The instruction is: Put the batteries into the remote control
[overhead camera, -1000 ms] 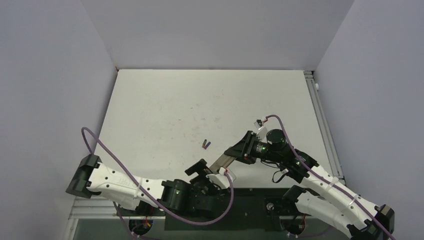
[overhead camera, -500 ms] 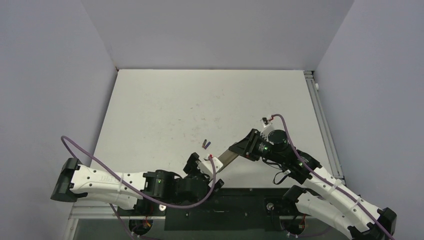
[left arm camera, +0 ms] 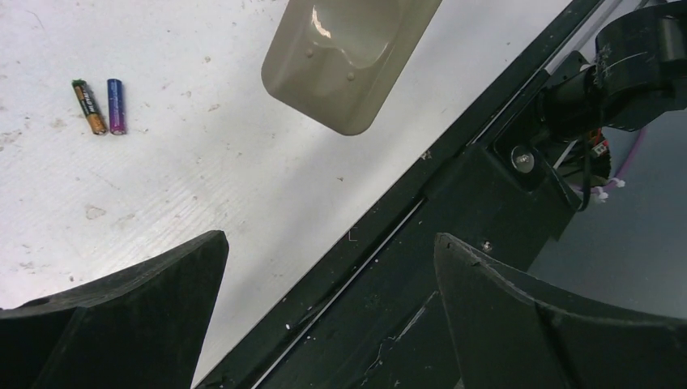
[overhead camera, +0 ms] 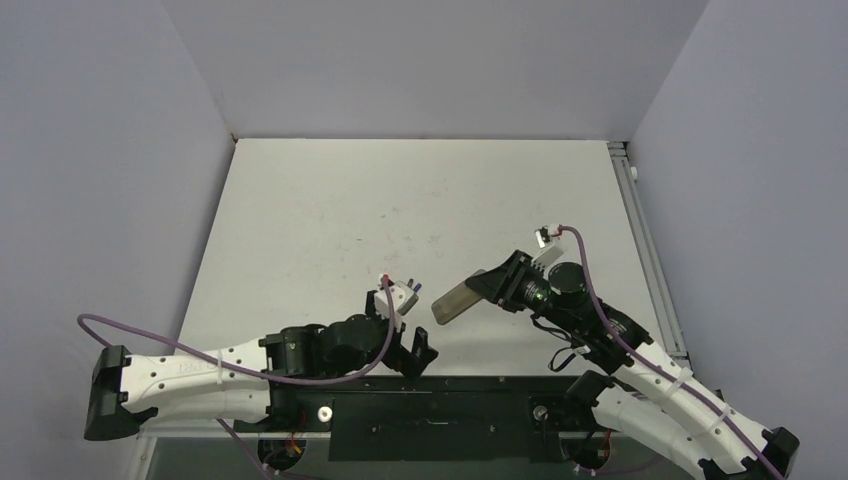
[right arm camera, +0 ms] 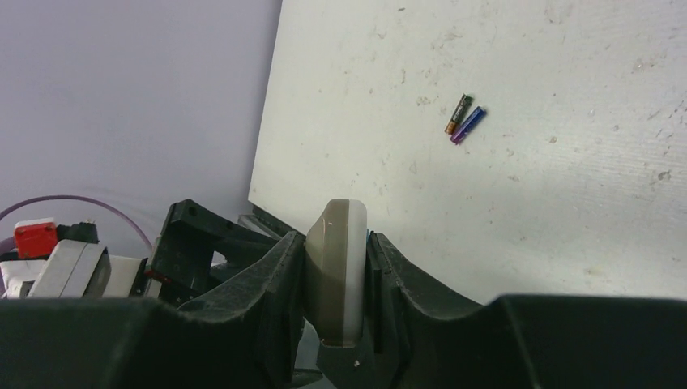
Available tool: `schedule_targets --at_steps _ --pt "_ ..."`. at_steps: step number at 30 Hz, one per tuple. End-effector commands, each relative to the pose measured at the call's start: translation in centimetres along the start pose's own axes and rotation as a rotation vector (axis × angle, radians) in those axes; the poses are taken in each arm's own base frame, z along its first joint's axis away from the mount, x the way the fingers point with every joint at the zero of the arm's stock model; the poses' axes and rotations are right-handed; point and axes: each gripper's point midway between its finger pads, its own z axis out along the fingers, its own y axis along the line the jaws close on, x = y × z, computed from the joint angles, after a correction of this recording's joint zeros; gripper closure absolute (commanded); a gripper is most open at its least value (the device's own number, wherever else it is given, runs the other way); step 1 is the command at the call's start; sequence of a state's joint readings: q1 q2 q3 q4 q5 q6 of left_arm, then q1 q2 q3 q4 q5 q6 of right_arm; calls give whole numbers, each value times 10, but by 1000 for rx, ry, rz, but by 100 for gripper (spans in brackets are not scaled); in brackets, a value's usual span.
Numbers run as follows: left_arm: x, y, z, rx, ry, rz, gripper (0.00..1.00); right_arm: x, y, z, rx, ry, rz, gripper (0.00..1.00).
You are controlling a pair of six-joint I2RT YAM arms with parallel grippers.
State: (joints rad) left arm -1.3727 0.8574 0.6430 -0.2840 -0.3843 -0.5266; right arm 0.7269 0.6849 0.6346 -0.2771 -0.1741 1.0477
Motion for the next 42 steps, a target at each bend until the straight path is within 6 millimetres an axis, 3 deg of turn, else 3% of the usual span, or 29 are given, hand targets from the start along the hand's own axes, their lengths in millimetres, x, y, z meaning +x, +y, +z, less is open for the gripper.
schedule_targets --at_steps 1,13,20,33,42 --pt "-16 -19 0 150 -46 -131 3 -24 16 -1 -72 -122 -64 92" --pt "-50 -6 -8 326 -154 -376 4 -39 20 -5 -175 -265 -67 92" --pt "-68 5 -15 423 -221 -532 4 -38 26 -3 -284 -300 -1 92" --pt "-77 25 -25 588 -324 -791 2 -28 40 5 -434 -303 142 92" --pt "-87 23 -34 664 -376 -868 0 -19 53 4 -495 -340 185 92"
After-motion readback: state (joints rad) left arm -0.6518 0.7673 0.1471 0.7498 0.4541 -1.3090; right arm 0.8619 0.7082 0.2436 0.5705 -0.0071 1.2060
